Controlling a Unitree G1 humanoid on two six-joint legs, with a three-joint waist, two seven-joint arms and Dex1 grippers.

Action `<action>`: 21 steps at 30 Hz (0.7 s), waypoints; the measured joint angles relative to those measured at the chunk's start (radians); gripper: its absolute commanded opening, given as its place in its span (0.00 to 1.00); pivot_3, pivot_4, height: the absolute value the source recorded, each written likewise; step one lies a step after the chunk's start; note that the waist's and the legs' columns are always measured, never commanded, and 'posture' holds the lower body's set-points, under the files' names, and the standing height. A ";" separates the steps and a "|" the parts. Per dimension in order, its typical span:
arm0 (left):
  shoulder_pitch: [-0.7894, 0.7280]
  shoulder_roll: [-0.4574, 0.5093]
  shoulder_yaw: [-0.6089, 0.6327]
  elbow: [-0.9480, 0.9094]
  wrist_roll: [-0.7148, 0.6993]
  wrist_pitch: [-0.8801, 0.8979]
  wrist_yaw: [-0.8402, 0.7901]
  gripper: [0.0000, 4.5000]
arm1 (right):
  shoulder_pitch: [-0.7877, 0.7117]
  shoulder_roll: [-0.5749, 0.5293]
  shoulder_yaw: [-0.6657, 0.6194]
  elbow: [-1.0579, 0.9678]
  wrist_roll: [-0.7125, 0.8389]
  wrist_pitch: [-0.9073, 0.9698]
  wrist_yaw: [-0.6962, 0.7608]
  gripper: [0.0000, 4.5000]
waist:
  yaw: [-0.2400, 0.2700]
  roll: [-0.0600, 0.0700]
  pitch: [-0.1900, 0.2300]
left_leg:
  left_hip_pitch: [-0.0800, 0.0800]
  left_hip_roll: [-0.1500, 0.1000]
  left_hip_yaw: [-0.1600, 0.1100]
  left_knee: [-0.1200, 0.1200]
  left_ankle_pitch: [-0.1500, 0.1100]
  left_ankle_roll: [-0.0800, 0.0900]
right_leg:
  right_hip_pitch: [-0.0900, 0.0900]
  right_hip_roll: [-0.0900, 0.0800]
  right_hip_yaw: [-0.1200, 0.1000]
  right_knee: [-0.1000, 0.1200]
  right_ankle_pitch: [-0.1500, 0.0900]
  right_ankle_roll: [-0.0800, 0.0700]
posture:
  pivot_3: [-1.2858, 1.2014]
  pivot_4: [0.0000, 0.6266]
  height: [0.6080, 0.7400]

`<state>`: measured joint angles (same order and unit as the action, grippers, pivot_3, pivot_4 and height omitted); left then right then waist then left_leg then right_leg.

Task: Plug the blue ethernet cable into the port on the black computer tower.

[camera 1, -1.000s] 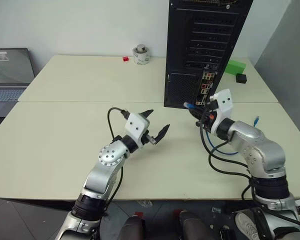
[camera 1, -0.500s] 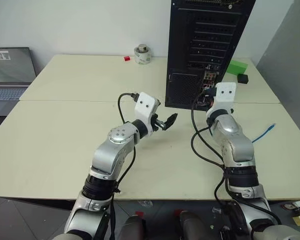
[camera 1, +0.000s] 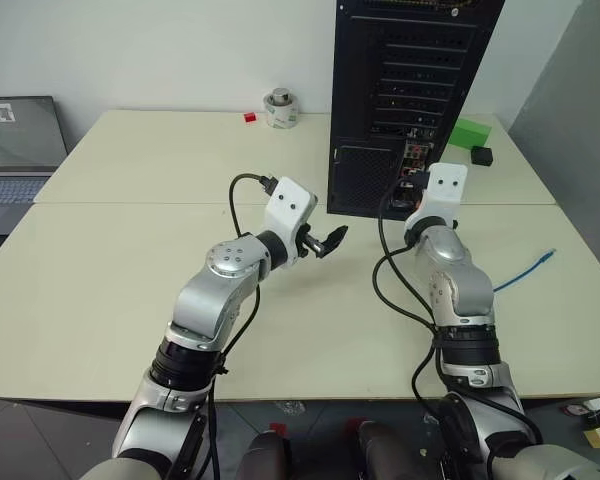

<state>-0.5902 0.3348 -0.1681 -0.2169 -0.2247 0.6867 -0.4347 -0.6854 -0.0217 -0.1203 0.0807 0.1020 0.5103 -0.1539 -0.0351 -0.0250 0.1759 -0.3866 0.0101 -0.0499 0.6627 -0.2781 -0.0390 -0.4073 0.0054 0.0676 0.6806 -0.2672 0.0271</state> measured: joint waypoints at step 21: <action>0.021 0.025 0.028 0.000 -0.002 -0.023 -0.058 0.95 | -0.042 0.021 -0.016 0.106 -0.004 -0.115 -0.023 0.00 | -0.001 0.000 0.000 | 0.000 0.000 0.000 0.000 0.000 0.000 | 0.000 0.000 0.000 0.000 0.000 0.000 | 0.52 0.24 1.00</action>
<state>-0.5690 0.3595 -0.1406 -0.2169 -0.2267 0.6636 -0.4930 -0.7276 -0.0008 -0.1365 0.1867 0.0979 0.3955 -0.1768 -0.0358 -0.0247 0.1760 -0.3868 0.0101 -0.0497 0.6626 -0.2781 -0.0389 -0.4076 0.0052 0.0680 0.6805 -0.2672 0.0271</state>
